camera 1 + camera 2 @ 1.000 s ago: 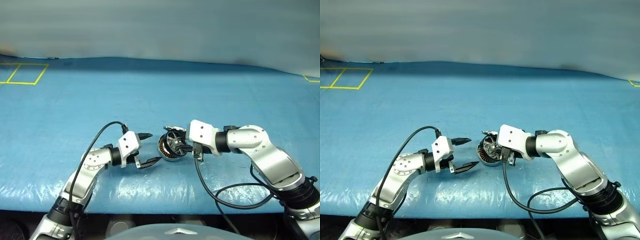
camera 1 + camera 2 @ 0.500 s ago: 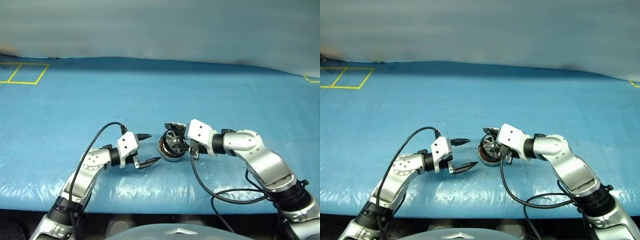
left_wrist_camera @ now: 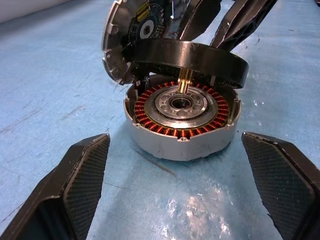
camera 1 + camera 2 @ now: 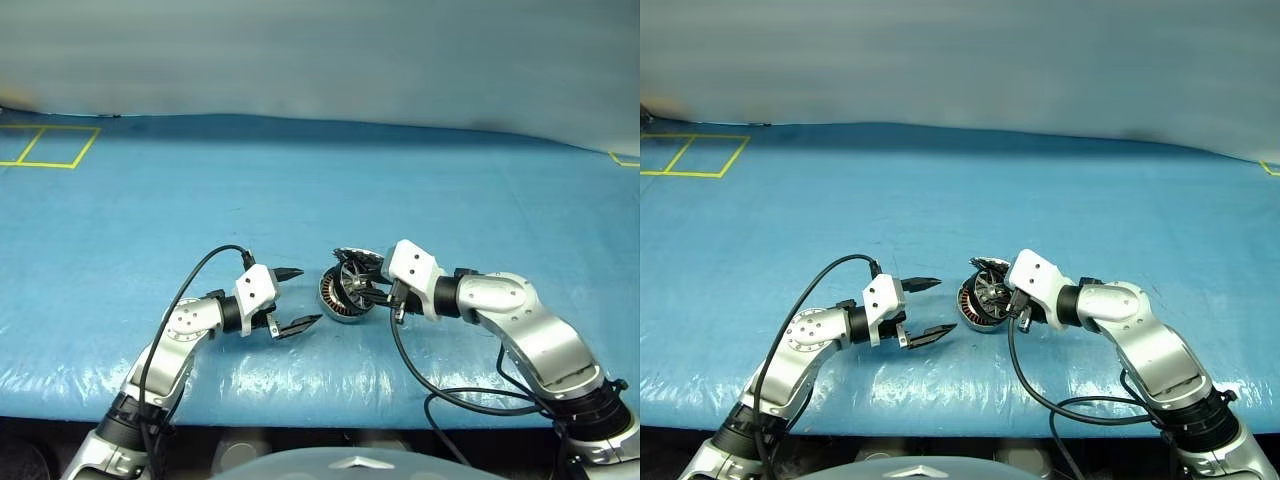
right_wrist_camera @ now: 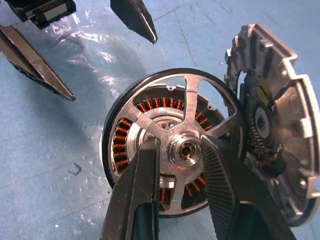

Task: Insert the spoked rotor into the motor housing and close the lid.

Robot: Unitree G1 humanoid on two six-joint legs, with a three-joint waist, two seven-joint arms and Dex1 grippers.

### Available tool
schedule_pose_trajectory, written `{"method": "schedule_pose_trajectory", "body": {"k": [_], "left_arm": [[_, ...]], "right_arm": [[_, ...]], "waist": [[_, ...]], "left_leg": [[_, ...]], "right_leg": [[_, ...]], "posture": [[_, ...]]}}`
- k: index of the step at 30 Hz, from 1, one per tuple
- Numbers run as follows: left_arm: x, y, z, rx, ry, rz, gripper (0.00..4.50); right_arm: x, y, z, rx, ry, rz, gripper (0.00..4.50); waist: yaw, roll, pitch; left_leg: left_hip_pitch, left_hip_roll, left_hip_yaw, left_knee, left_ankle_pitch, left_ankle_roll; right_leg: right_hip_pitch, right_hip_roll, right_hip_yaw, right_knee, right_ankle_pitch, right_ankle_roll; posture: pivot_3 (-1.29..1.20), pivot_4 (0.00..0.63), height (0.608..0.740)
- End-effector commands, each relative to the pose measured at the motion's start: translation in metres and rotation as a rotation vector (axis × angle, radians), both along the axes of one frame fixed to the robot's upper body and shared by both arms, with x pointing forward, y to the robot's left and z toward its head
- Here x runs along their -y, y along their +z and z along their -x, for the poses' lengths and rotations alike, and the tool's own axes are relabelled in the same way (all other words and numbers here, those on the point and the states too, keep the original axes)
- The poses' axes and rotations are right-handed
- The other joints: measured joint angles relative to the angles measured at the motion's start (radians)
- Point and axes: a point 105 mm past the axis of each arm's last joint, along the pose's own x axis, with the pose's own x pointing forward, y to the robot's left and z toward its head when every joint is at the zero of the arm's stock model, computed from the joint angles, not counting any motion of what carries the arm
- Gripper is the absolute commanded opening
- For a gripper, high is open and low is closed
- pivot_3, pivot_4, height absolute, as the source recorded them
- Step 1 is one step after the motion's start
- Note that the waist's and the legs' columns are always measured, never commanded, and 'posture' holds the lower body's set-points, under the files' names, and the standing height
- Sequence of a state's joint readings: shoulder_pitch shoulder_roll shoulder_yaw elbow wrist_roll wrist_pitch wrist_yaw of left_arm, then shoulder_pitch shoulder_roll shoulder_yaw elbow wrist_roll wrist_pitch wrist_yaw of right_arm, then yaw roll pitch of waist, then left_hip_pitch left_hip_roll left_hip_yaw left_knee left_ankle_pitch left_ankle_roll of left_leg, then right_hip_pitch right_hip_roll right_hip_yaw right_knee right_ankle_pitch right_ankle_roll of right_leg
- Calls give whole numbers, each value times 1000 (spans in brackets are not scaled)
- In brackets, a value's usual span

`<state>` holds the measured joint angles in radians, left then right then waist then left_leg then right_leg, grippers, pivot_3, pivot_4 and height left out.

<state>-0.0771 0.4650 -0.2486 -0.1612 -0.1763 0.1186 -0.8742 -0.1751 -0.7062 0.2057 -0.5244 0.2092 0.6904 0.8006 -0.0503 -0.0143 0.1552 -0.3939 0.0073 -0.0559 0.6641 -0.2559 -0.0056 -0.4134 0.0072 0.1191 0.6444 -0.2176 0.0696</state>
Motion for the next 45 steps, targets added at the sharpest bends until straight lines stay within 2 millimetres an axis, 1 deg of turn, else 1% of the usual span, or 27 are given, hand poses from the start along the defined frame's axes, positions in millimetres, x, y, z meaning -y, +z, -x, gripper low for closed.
{"method": "schedule_pose_trajectory", "body": {"k": [1, 9, 10, 11, 14, 21, 25, 26, 27, 29, 31, 38, 40, 45], "left_arm": [[3, 7, -1, 36, -19, 8, 4500], [5, 7, -2, 34, -29, 8, 4500], [4, 6, -2, 32, -29, 8, 4500], [4, 6, -2, 31, -28, 9, 4500], [4, 6, -2, 29, -26, 8, 4500], [4, 6, 0, 24, -25, 8, 4500], [5, 6, 0, 25, -21, 14, 4500], [5, 7, 0, 26, -20, 16, 4500], [5, 7, 0, 27, -18, 19, 4500], [5, 9, 0, 29, -13, 30, 4500], [4, 11, -2, 33, -2, 38, 4500], [2, 15, -5, 35, 19, 63, 4500], [1, 15, -6, 36, 22, 60, 4500], [1, 18, -6, 37, 21, 63, 4500]], "right_arm": [[4, 5, -4, 59, -15, 32, 912], [-3, 6, -1, 91, 39, 64, 912], [-3, 6, -1, 83, 36, 71, 1613], [-4, 7, 0, 66, 38, 57, 1829], [-7, 11, 2, 57, 52, 38, 1829], [-12, 26, -1, 97, 59, -24, 1829], [-16, 28, -1, 73, 51, -85, 1829], [-17, 27, 0, 68, 51, -92, 1450], [-18, 25, 1, 62, 50, -100, 1251], [-19, 19, 1, 38, 35, -123, 557], [-20, 12, -1, 19, 5, -142, 39], [-24, -8, -12, -54, -103, -233, 39], [-23, -16, -15, -68, -130, -221, 39], [-21, -38, -14, -106, -156, -176, 39]], "waist": [[0, 0, 0], [1, 0, 0], [1, 0, 0], [1, 0, 0], [2, 0, 0], [2, 0, 0], [2, 0, 0], [2, 0, 0], [2, 0, 0], [2, 0, 0], [2, 0, 0], [0, 0, 0], [-1, 0, 0], [-1, 0, 0]], "left_leg": [[0, 0, 0, 0, 0, 0], [0, 0, 0, 0, 0, 0], [0, 0, 0, 0, 0, 0], [0, 0, 0, 0, 0, 0], [0, 0, 0, 0, 0, 0], [0, 0, 0, 0, 0, 0], [0, 0, 0, 0, 0, 0], [0, 0, 0, 0, 0, 0], [0, 0, 0, 0, 0, 0], [0, 0, 0, 0, 0, 0], [0, 0, 0, 0, 0, 0], [0, 0, 0, 0, 0, 0], [0, 0, 0, 0, 0, 0], [0, 0, 0, -1, 0, 0]], "right_leg": [[0, 0, 0, 0, 0, 0], [0, 0, 0, 0, 0, 0], [0, 0, 0, 0, 0, 0], [0, 0, 0, 0, 0, 0], [0, 0, 0, 0, 0, 0], [0, 0, 0, 0, 0, 1], [0, 0, 0, 0, 0, 1], [0, 0, 0, 0, 0, 1], [0, 0, 0, 0, 0, 1], [0, 0, 0, 0, 1, 1], [0, 0, 0, 0, 1, 1], [0, 0, 0, 0, 0, 1], [0, 0, 0, 0, 0, 1], [0, 0, 0, 0, 1, 1]], "posture": [[0, 150, 740], [0, 150, 740], [0, 150, 740], [0, 150, 740], [0, 150, 740], [0, 150, 740], [0, 150, 740], [0, 150, 740], [0, 150, 740], [0, 150, 740], [0, 150, 740], [0, 150, 740], [0, 150, 740], [0, 150, 740]]}}
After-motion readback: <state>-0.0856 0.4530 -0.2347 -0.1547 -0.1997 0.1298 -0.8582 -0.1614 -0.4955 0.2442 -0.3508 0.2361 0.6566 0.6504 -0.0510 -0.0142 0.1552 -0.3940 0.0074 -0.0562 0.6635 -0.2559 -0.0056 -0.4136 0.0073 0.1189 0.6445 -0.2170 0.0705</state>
